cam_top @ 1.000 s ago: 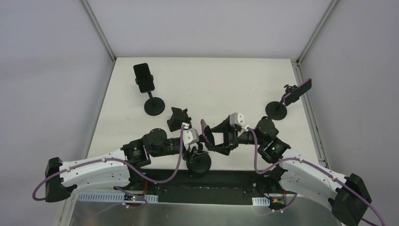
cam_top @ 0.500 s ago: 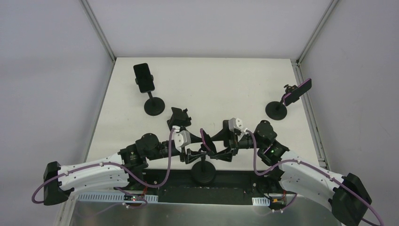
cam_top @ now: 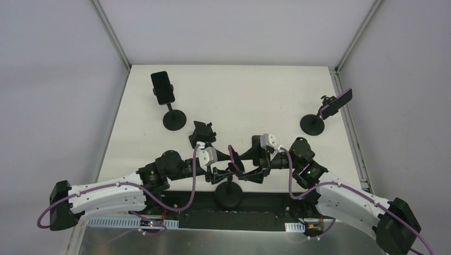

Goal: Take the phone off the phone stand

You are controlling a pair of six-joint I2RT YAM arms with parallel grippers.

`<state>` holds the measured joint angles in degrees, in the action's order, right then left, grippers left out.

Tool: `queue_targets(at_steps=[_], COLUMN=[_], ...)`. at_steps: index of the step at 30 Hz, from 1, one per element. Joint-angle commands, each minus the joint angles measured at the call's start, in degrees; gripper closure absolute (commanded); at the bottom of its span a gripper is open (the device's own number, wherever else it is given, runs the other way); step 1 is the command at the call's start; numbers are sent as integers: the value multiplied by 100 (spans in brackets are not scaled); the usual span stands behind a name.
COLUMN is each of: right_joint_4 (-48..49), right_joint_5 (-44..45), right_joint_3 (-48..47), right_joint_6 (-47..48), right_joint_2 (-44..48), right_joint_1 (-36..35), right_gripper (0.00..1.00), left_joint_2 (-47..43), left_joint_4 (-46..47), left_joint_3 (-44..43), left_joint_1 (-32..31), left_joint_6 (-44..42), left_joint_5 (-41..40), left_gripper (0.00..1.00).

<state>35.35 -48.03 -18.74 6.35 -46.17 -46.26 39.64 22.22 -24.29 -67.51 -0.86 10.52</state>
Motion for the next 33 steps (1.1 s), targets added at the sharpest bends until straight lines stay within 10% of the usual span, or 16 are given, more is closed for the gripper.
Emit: queue_targets(at_steps=[1,18,33], right_joint_4=[1019,735,370], right_joint_5=[249,278,279], right_joint_3=[-148,-140,-311], right_joint_6=[60,88,-173], right_joint_2=[317,707,1765], right_joint_1=[-74,-73,58], right_gripper=[100,100,100], left_joint_2=[239,462,-162], left_joint_4=[330,321,109], left_joint_3=[-227,-590,-606], left_joint_1=[-45,-41,-42], left_joint_6=[69,192,509], left_joint_5=[389,490,336], left_gripper=[46,44,13])
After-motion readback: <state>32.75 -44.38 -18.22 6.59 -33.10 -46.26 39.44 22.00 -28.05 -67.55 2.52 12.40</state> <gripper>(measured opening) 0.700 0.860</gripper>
